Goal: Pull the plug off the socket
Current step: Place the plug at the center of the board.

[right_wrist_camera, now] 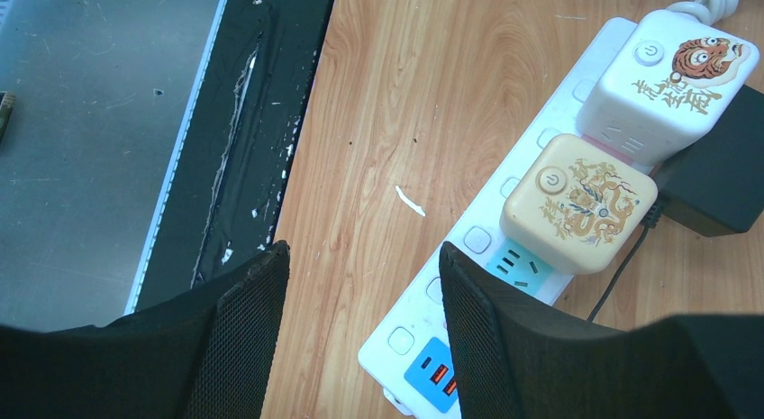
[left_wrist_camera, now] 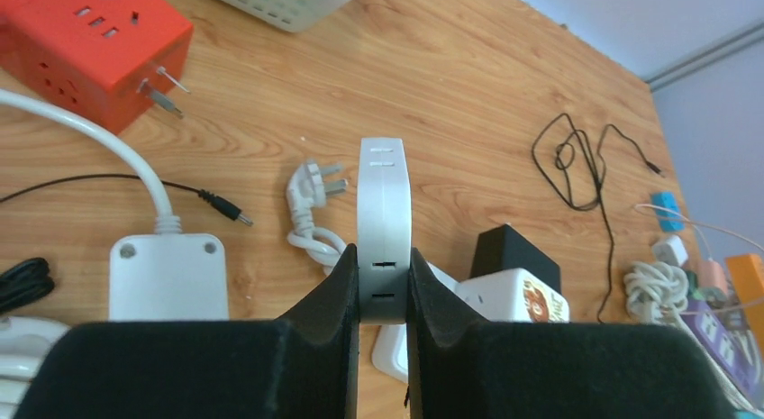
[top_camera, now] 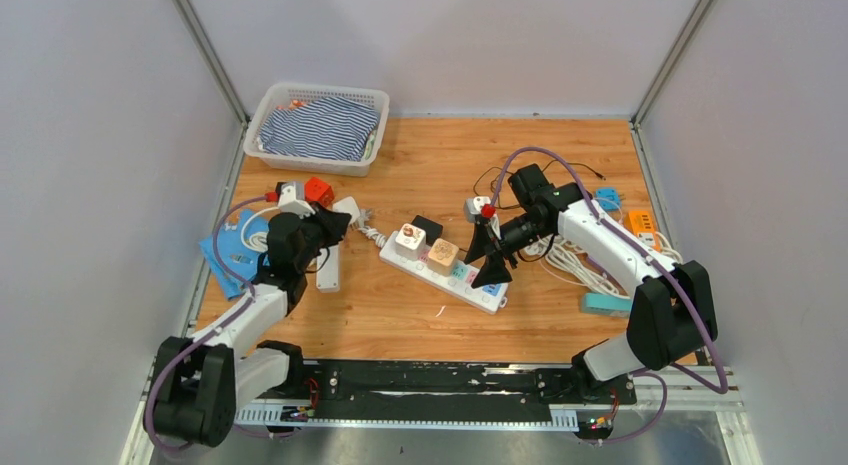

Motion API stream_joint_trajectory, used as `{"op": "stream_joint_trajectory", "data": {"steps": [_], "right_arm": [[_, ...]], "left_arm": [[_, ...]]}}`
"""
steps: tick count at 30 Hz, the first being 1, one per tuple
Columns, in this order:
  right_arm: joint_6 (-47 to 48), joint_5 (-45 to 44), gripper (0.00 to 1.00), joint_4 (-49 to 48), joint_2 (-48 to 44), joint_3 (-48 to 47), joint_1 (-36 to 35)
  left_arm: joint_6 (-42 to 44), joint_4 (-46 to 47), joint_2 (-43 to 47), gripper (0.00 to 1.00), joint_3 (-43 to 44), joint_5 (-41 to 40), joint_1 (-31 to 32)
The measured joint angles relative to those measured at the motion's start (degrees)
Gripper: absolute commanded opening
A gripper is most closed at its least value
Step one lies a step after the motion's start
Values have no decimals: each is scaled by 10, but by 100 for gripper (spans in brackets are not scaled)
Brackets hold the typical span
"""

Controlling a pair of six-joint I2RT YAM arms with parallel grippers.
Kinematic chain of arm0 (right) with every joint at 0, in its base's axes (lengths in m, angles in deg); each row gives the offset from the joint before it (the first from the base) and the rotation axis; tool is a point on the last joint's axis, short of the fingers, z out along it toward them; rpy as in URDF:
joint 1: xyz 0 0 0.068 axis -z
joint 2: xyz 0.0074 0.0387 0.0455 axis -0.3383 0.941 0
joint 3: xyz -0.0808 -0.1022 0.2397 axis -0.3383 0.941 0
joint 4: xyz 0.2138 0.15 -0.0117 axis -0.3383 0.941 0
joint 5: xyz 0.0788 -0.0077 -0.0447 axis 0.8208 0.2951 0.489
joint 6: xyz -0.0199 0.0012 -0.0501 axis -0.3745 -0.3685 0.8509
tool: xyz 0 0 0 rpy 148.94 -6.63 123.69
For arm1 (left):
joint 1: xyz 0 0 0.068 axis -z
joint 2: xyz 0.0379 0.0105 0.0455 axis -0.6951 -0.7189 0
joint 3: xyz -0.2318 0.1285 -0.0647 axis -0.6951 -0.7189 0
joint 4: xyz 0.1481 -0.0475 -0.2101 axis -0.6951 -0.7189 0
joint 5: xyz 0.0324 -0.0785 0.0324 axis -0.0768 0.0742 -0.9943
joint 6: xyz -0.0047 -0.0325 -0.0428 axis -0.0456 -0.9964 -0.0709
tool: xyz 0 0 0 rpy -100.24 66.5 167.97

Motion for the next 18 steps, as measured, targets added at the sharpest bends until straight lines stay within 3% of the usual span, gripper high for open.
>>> {"op": "stream_joint_trajectory", "data": {"steps": [14, 18], "right_arm": [[0, -1, 64, 0, 2, 0, 0], [0, -2, 64, 0, 2, 0, 0]], "left_arm": [[31, 0, -192, 18, 87, -41, -26], [37, 0, -235, 28, 108, -44, -31]]}}
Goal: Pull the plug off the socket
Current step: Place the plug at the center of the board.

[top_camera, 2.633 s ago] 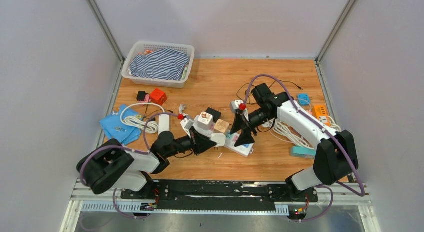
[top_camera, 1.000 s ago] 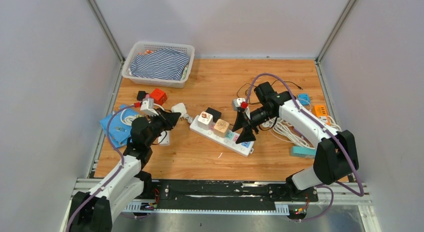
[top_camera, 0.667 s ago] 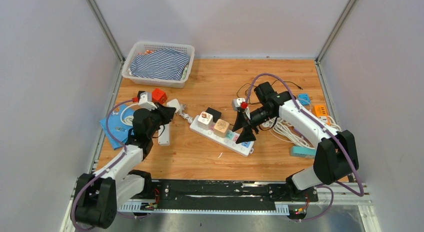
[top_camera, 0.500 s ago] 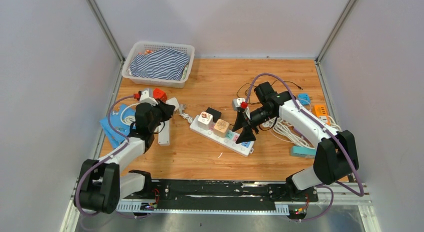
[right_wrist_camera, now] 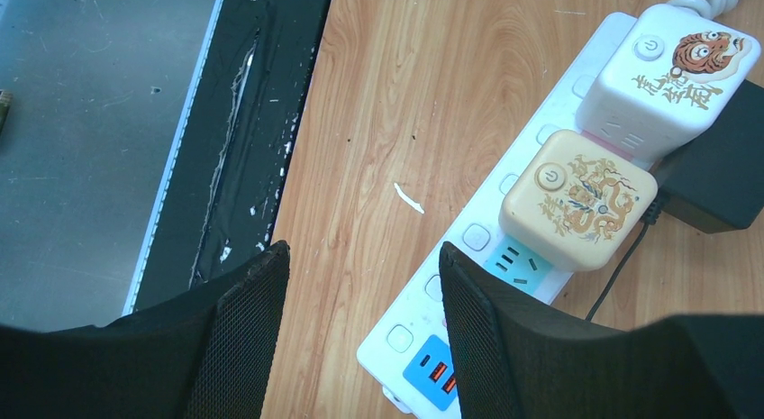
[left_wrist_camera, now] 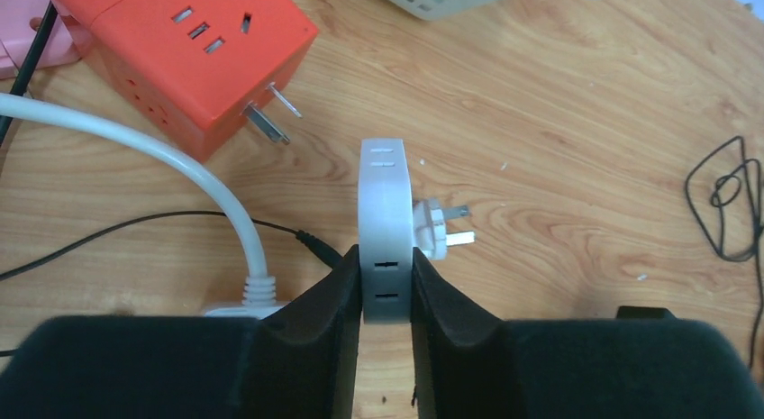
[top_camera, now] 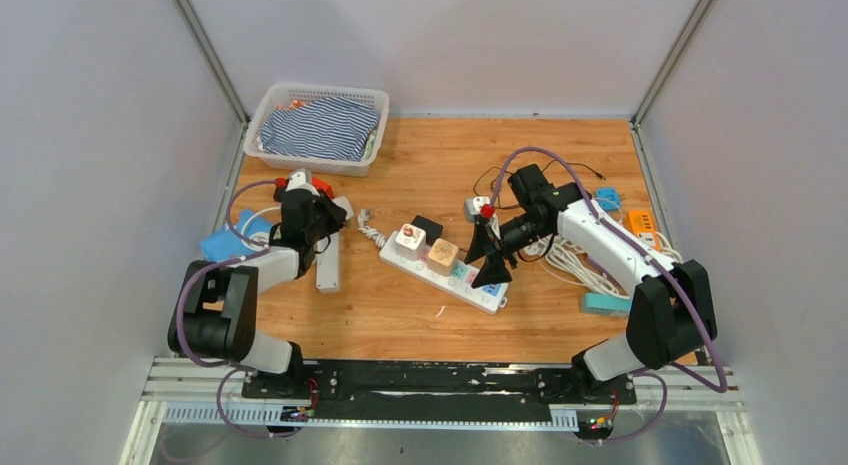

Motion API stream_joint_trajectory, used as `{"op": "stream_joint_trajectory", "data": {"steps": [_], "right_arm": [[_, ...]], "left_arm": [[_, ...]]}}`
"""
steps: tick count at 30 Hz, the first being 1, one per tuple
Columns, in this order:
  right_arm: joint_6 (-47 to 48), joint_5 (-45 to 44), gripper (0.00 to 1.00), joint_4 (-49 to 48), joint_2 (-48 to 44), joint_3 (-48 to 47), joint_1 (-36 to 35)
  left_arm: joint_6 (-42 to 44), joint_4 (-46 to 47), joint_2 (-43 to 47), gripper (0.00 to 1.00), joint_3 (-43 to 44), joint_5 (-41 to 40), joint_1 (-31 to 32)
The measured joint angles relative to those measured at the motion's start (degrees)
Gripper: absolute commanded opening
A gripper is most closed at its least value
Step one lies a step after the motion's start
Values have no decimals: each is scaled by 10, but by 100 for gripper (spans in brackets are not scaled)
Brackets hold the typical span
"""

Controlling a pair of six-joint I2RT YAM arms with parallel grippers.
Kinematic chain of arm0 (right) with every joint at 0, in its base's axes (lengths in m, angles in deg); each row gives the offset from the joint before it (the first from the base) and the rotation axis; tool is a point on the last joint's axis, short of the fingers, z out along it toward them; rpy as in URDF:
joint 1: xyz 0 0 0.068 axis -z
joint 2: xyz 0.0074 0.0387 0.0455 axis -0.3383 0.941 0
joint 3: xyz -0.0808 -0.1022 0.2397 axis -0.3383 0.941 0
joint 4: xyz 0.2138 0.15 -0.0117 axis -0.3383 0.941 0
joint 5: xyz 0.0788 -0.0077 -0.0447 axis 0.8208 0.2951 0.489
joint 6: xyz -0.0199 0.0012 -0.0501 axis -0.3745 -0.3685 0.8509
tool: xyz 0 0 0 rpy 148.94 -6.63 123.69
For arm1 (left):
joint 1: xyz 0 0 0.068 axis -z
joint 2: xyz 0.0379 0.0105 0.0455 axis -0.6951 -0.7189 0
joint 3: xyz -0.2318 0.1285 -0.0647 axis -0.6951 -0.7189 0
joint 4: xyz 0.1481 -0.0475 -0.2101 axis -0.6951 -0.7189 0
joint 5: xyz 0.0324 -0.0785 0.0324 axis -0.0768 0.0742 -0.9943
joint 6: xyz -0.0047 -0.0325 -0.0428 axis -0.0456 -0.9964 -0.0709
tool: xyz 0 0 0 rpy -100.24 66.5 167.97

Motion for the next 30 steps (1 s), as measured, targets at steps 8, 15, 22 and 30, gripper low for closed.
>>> {"op": "stream_joint_trajectory", "data": {"steps": [8, 15, 22, 30], "right_arm": [[0, -4, 64, 0, 5, 0, 0], [0, -8, 64, -1, 7, 0, 0], [0, -14, 64, -2, 7, 0, 0], [0, -18, 64, -2, 7, 0, 0]], "left_arm": [[2, -1, -25, 72, 14, -23, -5], [-1, -4, 41, 78, 4, -29, -5], [-7, 2, 172, 78, -54, 42, -6], [-37, 1, 257, 79, -103, 166, 9]]}}
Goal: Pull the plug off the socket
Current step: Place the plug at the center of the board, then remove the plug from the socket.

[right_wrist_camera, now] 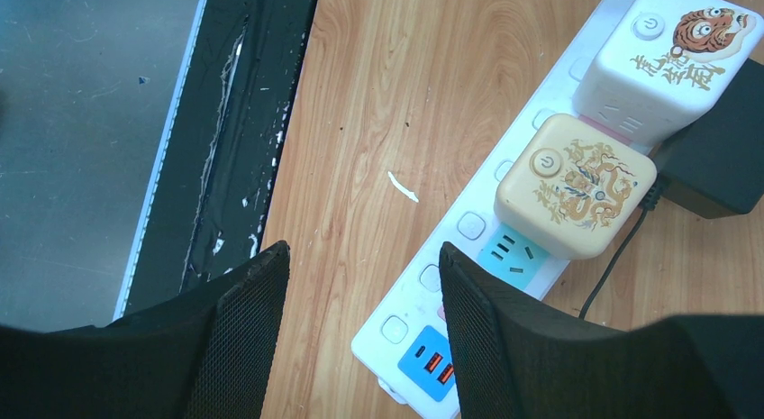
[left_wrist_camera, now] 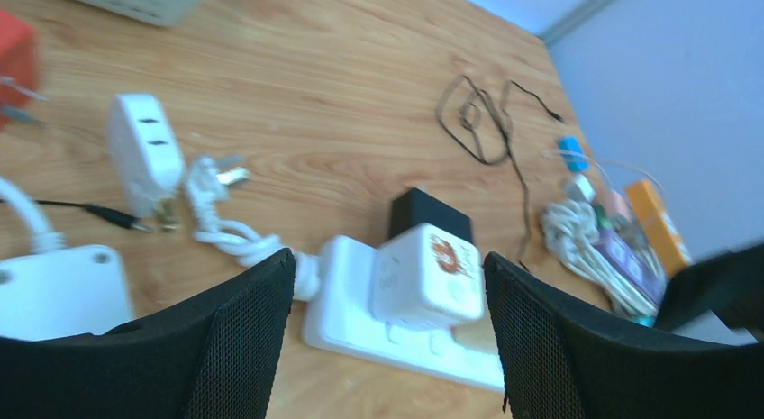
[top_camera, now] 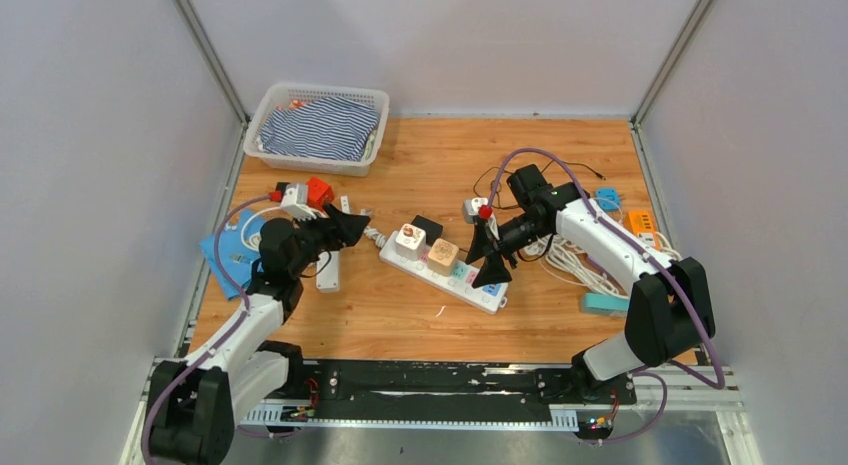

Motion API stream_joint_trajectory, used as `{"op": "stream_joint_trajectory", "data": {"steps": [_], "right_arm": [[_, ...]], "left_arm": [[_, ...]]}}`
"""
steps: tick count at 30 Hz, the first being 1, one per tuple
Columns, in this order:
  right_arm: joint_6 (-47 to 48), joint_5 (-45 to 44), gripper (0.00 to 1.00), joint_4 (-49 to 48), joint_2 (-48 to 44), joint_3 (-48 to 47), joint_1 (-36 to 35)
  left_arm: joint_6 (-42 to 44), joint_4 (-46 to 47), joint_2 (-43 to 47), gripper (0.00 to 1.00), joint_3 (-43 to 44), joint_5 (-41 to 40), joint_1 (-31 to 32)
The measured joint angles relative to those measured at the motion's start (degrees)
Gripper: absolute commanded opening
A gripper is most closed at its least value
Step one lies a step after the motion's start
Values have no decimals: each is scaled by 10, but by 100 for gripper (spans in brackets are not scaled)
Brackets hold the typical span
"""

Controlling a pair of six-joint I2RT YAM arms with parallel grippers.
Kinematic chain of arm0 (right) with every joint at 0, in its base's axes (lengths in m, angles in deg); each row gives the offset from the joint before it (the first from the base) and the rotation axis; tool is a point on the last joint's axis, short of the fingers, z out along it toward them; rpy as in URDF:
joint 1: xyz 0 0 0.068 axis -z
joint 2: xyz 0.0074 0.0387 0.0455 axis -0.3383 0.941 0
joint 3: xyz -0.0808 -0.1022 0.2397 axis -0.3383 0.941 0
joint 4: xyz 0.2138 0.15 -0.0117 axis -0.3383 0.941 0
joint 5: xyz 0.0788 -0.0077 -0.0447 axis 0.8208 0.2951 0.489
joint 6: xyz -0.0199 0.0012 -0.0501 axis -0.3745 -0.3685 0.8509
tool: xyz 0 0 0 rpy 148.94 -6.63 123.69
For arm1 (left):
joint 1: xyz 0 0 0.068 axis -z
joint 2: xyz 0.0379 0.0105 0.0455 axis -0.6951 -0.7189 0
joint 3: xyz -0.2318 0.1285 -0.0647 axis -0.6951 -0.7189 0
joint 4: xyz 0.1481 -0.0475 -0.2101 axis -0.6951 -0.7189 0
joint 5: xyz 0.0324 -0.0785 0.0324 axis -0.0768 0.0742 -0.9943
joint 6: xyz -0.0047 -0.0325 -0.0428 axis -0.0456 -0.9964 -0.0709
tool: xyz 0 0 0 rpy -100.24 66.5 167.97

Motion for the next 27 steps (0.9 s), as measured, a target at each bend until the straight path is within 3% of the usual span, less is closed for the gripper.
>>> {"op": "stream_joint_trajectory", "data": {"steps": [13, 27], "right_arm": [[0, -1, 63, -3, 0, 0, 0], [-3, -11, 62, -11, 0, 0, 7]], "left_arm": [[-52, 1, 172, 80, -69, 36, 92], [-75, 0, 177, 80, -78, 4, 224]]}}
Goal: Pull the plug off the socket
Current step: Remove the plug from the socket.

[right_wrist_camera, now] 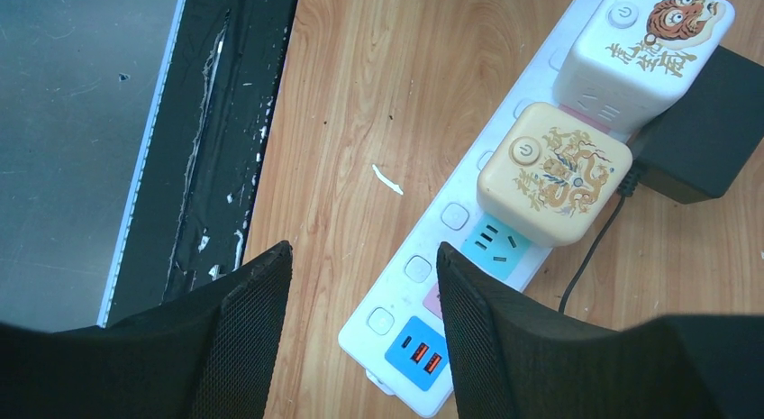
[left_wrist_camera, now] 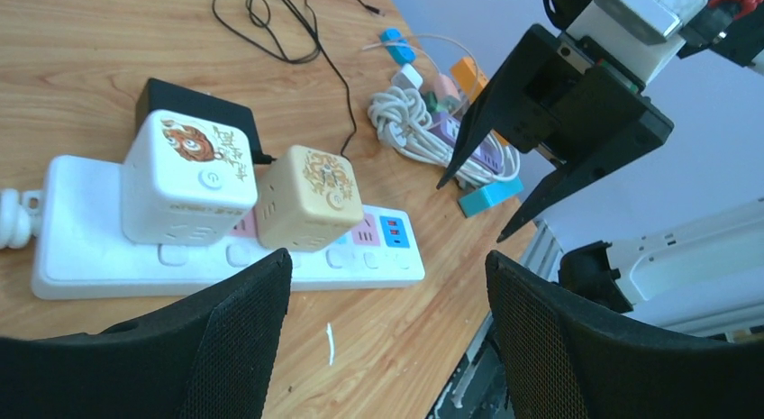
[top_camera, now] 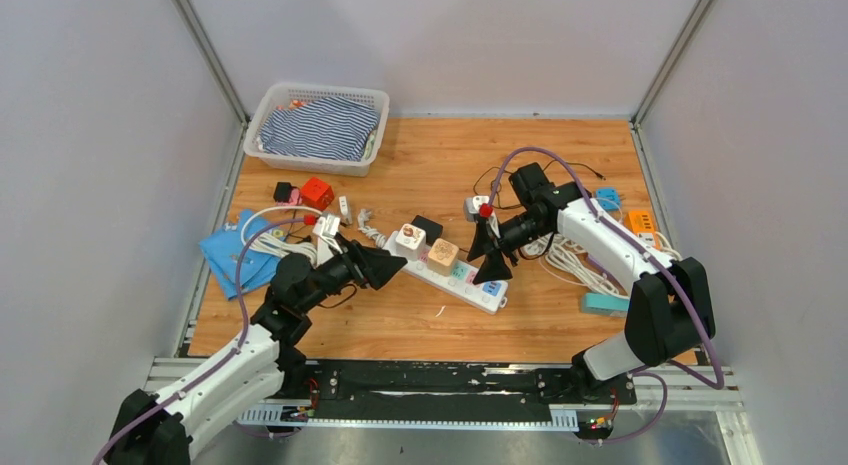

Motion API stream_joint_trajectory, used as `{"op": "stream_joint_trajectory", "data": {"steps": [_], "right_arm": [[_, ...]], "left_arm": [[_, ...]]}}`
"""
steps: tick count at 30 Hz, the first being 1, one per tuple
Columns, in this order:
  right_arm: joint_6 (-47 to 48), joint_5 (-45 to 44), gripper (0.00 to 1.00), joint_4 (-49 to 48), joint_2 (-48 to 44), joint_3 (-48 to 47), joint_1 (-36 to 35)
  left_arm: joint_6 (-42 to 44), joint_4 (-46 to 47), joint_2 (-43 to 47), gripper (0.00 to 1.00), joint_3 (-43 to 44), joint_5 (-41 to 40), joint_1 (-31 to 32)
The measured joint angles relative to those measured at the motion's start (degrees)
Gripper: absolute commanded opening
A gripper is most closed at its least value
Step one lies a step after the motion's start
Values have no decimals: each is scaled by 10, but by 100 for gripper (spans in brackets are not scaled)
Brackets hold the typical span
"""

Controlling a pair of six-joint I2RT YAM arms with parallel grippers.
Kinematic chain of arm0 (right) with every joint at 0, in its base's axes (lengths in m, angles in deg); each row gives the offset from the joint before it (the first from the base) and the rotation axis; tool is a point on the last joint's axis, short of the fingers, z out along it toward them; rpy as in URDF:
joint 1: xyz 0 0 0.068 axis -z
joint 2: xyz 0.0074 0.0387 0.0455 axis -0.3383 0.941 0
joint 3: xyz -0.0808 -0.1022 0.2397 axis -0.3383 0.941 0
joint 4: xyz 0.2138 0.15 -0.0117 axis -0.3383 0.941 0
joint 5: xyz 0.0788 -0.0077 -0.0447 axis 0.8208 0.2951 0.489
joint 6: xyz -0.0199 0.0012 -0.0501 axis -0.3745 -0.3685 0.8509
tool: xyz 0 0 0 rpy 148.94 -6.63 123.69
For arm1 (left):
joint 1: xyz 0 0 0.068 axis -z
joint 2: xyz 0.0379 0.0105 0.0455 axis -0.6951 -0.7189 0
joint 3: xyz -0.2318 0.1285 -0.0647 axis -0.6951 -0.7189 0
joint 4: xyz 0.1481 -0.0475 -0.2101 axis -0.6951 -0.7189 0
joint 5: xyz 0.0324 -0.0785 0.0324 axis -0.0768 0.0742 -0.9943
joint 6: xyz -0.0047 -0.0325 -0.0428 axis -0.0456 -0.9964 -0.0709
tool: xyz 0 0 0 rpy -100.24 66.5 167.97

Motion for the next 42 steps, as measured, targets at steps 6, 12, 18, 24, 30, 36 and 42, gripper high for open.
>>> {"op": "stream_joint_trajectory", "data": {"steps": [6, 12, 18, 24, 30, 36, 42], "right_arm": [[0, -3, 62, -1, 0, 0, 1], [-2, -5, 61, -2, 3, 0, 3], [-2, -7, 61, -3, 5, 0, 3], [-5, -12, 61, -4, 5, 0, 6], [-29, -27, 62, -17, 0, 0, 15], [-77, -76, 64, -39, -61, 0, 19], [-114, -123, 71, -51, -144, 25, 27]], "left_arm": [[3, 0, -30, 83, 3, -33, 58], [13, 0, -67, 85, 25, -65, 102], [32, 0, -104, 100, 45, -107, 147], [58, -1, -150, 100, 72, -152, 192], [98, -35, -173, 100, 108, -228, 235], [154, -91, -172, 100, 161, -304, 262], [208, -160, -139, 100, 189, -352, 263]]}}
